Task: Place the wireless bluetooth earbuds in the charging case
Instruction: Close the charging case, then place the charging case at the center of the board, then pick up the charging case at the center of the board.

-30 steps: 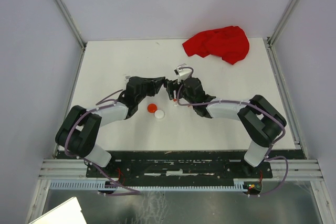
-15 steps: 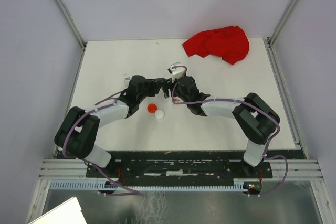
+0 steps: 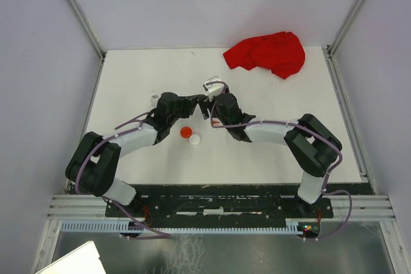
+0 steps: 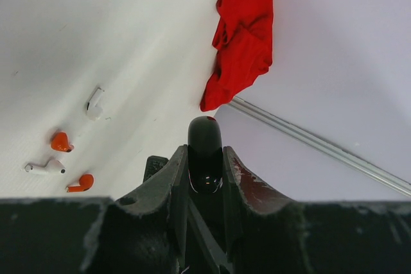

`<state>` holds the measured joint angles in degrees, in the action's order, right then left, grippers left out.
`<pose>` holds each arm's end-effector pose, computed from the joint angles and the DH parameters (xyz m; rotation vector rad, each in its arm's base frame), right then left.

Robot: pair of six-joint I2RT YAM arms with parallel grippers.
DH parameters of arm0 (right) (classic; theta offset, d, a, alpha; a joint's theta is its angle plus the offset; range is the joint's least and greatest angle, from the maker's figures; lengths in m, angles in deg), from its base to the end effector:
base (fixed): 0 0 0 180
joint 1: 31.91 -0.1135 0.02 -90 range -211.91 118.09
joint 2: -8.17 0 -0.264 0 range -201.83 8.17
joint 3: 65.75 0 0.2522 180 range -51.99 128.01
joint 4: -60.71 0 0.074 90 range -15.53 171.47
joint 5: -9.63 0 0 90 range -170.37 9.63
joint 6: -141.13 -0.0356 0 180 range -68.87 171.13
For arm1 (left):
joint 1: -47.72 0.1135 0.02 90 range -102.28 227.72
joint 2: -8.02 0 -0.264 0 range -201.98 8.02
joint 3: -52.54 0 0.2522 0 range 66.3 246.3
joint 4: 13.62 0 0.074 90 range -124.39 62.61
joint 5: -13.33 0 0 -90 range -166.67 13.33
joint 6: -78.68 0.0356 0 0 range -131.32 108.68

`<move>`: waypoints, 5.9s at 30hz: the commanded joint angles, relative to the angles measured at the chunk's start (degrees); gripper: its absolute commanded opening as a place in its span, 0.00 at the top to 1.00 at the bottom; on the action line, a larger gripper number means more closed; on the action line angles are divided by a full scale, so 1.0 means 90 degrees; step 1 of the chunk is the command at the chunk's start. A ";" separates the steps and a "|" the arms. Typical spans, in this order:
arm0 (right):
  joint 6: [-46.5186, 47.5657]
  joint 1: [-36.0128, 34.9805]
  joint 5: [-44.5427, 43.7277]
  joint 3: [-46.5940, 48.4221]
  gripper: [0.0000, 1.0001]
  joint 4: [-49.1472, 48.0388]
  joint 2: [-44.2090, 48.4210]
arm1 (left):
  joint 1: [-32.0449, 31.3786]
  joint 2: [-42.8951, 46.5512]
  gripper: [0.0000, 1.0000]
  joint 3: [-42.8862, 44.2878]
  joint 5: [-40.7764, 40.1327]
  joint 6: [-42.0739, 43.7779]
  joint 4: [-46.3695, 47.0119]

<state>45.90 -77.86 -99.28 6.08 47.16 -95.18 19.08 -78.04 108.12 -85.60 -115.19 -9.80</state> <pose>0.2853 0.2783 0.2053 -0.4371 1.8267 0.3054 0.2807 -0.1470 0.2000 -1.4818 1.7428 -1.2184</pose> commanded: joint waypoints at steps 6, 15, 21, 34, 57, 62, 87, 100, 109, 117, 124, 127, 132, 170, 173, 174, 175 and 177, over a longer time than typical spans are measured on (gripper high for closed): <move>0.0411 0.0051 -0.0745 0.0053 0.17 0.0044 0.0323 | -0.0021 0.0237 0.97 0.0089 -0.0194 0.0150 0.0224; -0.0828 0.0663 -0.0814 0.0028 0.15 0.1654 0.0971 | 0.0286 -0.0221 0.97 0.0445 -0.0838 0.1884 0.0070; -0.1107 0.1089 -0.0165 0.0071 0.15 0.2437 0.1229 | 0.0518 -0.1108 0.97 0.0667 -0.0726 0.2894 0.1310; -0.1088 0.1210 0.0630 0.0280 0.15 0.3322 0.1258 | 0.0795 -0.2867 0.97 0.1287 -0.0152 0.3714 0.3395; -0.0135 0.0658 0.3027 0.1100 0.21 0.4236 0.0795 | 0.1086 -0.3632 0.65 0.1769 0.0480 0.3899 0.3100; -0.0184 0.0282 0.2924 0.1525 0.21 0.4475 0.0392 | 0.1200 -0.3616 0.57 0.1734 0.0607 0.3910 0.3076; -0.0719 -0.0750 0.1903 0.3643 0.17 0.5346 -0.1742 | 0.2443 -0.0684 0.33 -0.0121 0.0570 0.4844 0.1064; -0.0823 -0.0921 0.1746 0.4186 0.16 0.5620 -0.2306 | 0.3100 0.0478 0.31 -0.0989 0.1060 0.4727 0.0955; -0.0844 -0.1014 0.1566 0.4300 0.21 0.5739 -0.2506 | 0.3289 0.0745 0.31 -0.1246 0.1356 0.4585 0.1005; -0.0832 -0.1033 0.1453 0.4347 0.32 0.5759 -0.2659 | 0.3343 0.0855 0.31 -0.1341 0.1467 0.4581 0.1015; -0.0754 -0.1032 0.1419 0.4427 0.40 0.5781 -0.2751 | 0.3349 0.0918 0.31 -0.1373 0.1589 0.4618 0.0996; -0.0683 -0.1030 0.1386 0.4455 0.48 0.5816 -0.2742 | 0.3356 0.0939 0.31 -0.1383 0.1651 0.4618 0.0995; -0.0368 -0.1008 0.1196 0.4066 0.56 0.5244 -0.2336 | 0.3355 0.0950 0.32 -0.1389 0.1891 0.4706 0.1003; 0.1702 0.0445 0.4468 0.1661 0.60 0.4021 0.0299 | 0.2138 -0.0333 0.40 -0.0514 0.5758 0.5406 0.2212; 0.1719 0.0456 0.4520 0.1648 0.59 0.4016 0.0326 | 0.2031 -0.0357 0.41 -0.0488 0.5757 0.5512 0.2084; 0.1728 0.0457 0.4527 0.1641 0.59 0.4020 0.0338 | 0.1994 -0.0364 0.41 -0.0478 0.5758 0.5532 0.2060; 0.1733 0.0458 0.4533 0.1644 0.59 0.4029 0.0340 | 0.1971 -0.0390 0.41 -0.0469 0.5758 0.5551 0.2035; 0.1739 0.0465 0.4543 0.1636 0.59 0.4033 0.0359 | 0.1917 -0.0424 0.41 -0.0448 0.5758 0.5592 0.1993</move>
<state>60.50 -73.99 -59.88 21.00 84.71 -95.42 37.24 -81.21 102.22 -35.55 -68.55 8.21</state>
